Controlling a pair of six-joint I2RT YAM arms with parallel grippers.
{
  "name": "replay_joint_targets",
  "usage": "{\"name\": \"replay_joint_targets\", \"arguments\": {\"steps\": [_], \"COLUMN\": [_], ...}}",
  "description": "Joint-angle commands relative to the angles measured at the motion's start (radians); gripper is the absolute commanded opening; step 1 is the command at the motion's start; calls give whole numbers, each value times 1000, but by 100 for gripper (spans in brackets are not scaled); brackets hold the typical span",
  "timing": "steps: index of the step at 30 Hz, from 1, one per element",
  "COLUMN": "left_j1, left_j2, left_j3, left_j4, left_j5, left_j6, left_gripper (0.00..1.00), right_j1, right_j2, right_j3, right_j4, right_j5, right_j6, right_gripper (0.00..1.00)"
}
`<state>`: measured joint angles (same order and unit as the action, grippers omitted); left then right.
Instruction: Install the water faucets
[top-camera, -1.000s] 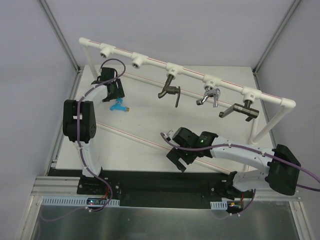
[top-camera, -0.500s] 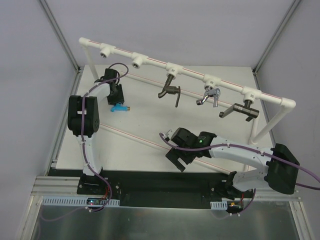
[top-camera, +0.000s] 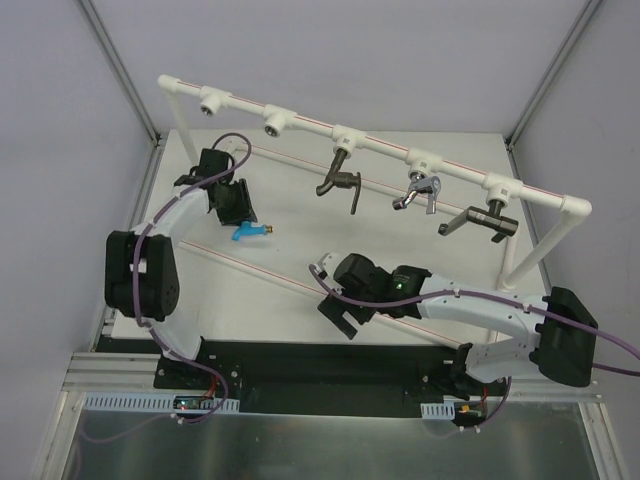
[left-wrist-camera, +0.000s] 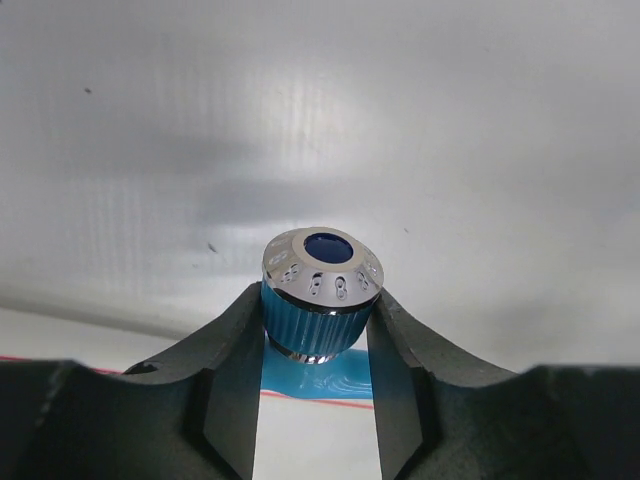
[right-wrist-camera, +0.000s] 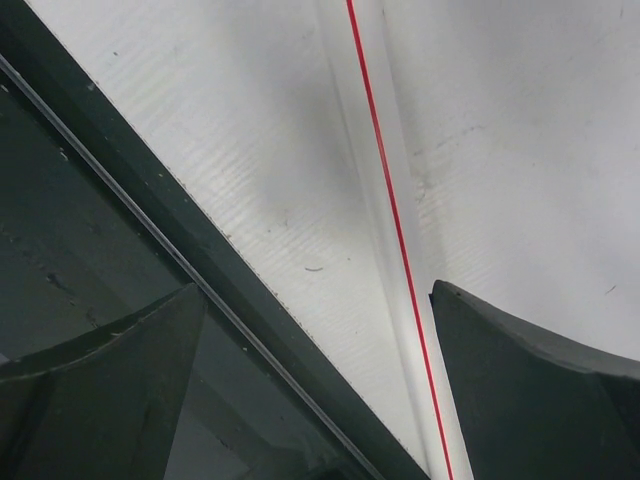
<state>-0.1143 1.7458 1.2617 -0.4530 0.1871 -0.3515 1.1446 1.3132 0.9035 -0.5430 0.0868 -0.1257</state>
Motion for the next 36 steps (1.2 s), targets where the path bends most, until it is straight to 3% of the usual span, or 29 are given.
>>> {"name": "replay_joint_targets", "arguments": {"steps": [1,8,14,25,36], "left_j1": [-36,-87,-163,-341,-504], "left_j2": [-196,-432,-609,-793,-862], "left_j3": [-93,-280,-344,-357,-288], "left_j4": [-7,-7,-7,-7,19], "left_j5": [90,166,186,109,-58], "left_j6": [-58,-127,-178,-234,-276], "left_gripper": [0,0,0,0,0], "right_j1": [36,113,121,121,122], "right_j2": [-26,-41,-127,-167,-112], "right_j3": [46,72,98,224,310], "right_j4": [89,132,189,215,232], "right_j5": [21,143,166,107,45], "right_j6": [-41,-71,-86,-100,-130], "right_gripper": [99,97,92,86,82]}}
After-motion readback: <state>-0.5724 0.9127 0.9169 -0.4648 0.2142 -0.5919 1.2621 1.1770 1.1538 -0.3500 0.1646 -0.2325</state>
